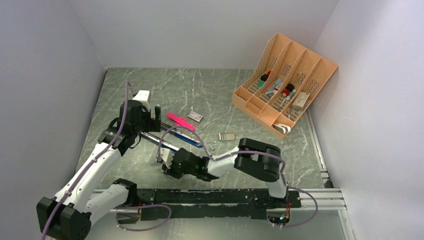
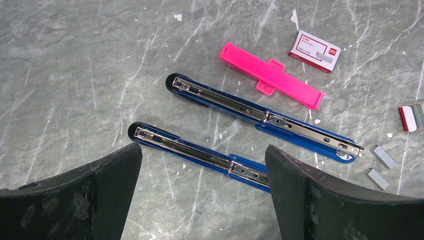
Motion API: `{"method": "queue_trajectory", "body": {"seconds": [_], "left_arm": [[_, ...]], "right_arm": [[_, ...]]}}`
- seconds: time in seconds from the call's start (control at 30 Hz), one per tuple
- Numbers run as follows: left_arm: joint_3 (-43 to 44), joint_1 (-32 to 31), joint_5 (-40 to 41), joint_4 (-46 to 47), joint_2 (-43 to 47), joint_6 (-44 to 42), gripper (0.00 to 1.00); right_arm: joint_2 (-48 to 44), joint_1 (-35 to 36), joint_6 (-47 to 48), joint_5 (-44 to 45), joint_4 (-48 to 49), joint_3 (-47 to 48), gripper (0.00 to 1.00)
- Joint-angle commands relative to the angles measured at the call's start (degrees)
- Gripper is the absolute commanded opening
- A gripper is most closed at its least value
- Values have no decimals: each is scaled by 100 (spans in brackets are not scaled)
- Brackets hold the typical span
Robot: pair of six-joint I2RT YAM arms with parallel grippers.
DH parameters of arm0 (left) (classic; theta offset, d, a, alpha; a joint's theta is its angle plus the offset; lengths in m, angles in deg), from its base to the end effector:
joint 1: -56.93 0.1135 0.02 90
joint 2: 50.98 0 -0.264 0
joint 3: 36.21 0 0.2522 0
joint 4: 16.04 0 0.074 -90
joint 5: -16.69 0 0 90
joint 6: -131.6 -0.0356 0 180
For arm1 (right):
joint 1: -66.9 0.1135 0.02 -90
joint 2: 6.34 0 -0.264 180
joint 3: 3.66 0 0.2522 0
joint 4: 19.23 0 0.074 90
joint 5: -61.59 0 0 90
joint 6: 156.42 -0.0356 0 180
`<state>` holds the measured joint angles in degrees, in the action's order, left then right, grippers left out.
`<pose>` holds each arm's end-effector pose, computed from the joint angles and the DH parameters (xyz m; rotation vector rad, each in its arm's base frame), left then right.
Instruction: Load the staples into the stapler
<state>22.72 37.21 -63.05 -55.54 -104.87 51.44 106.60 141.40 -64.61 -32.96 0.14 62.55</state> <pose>0.1956 -0.0634 0.2872 0.0843 2.1615 -0.1027 0.1023 0.3795 0.1227 -1.3762 1.6671 0.8485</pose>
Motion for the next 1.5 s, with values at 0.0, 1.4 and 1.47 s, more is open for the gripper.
{"method": "queue_trajectory", "body": {"seconds": [0.0, 1.4, 1.47], "left_arm": [[50, -40, 76, 29, 77, -16, 97], [40, -40, 28, 42, 69, -31, 97], [40, -40, 20, 41, 65, -33, 97]], "right_arm": [[178, -73, -43, -121, 168, 128, 13], [549, -172, -174, -237, 982, -898, 25], [523, -172, -180, -233, 975, -909, 25]]}}
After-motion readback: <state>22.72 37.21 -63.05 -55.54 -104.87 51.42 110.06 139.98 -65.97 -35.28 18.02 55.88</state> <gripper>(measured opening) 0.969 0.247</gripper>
